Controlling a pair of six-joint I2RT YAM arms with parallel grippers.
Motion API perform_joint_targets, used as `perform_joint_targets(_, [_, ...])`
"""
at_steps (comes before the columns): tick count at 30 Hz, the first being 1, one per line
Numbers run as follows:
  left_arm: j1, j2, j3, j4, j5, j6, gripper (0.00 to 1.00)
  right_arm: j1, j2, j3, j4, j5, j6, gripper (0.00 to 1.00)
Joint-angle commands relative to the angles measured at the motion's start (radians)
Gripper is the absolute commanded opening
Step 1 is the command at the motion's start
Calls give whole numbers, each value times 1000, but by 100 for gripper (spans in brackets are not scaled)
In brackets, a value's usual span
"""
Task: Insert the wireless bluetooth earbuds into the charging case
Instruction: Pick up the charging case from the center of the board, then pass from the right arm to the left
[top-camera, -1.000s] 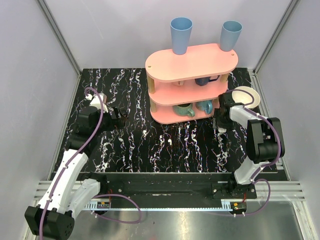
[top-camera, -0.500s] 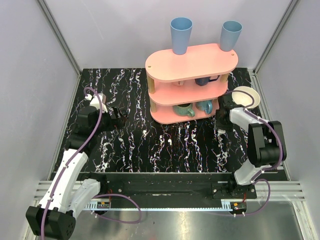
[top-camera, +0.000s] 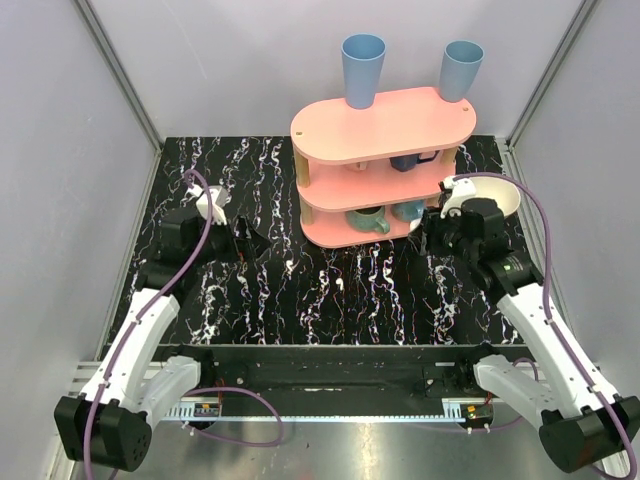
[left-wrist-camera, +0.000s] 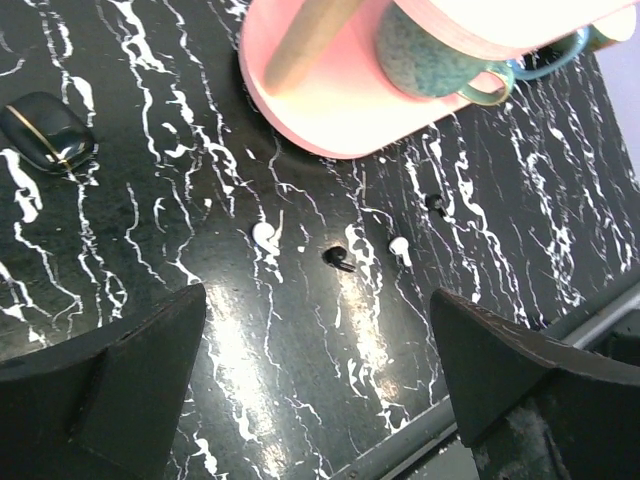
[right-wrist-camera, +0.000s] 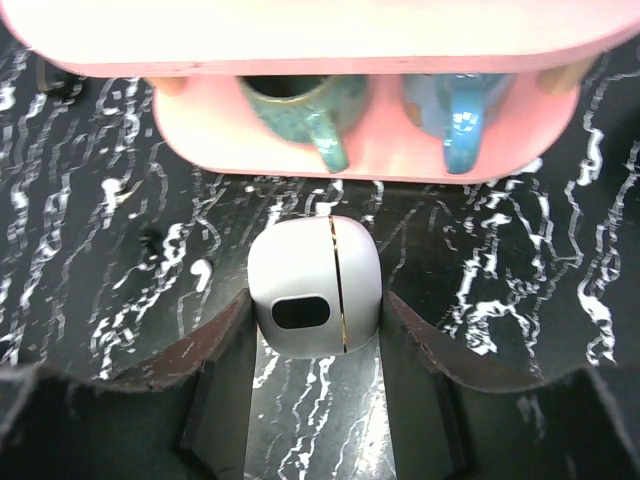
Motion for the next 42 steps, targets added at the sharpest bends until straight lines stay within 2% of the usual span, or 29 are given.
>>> perform_joint_targets(1, [7, -11, 33, 54, 117, 4, 99, 9, -9, 56, -69, -155, -33, 25])
perform_joint_targets(6, [7, -51, 15, 134, 219, -62, 99, 15, -37, 78, -54, -229, -54, 24])
perform_joint_targets(11, [5, -25, 64, 122, 420, -87, 99, 34, -91, 73, 21, -331, -94, 18])
perform_joint_targets(15, [2, -11, 89, 122, 489, -79, 99, 78, -100, 78, 60, -382, -172, 15])
perform_joint_targets(17, [2, -10, 96, 123, 509, -78, 99, 141, -86, 87, 60, -365, -212, 13])
perform_joint_targets(21, [-2, 16, 110, 116, 532, -92, 99, 284, -33, 118, 49, -276, -325, 9])
perform_joint_targets(24, [-16, 29, 116, 116, 537, -102, 99, 426, 12, 122, 77, -128, -414, 2])
perform_joint_targets(25, [-22, 32, 118, 116, 540, -102, 99, 472, 29, 115, 104, -26, -441, 1])
perform_joint_targets(29, [-30, 48, 102, 114, 528, -92, 99, 630, 63, 78, 219, 142, -550, 0])
perform_joint_targets(31, [-39, 59, 107, 116, 549, -96, 99, 669, 79, 55, 305, 217, -596, 0])
perform_joint_targets(37, [-131, 81, 138, 125, 517, -118, 99, 761, 121, 24, 440, 285, -677, 0])
perform_joint_targets(42, [-244, 59, 125, 244, 433, -197, 99, 787, 130, 0, 491, 299, -699, 0])
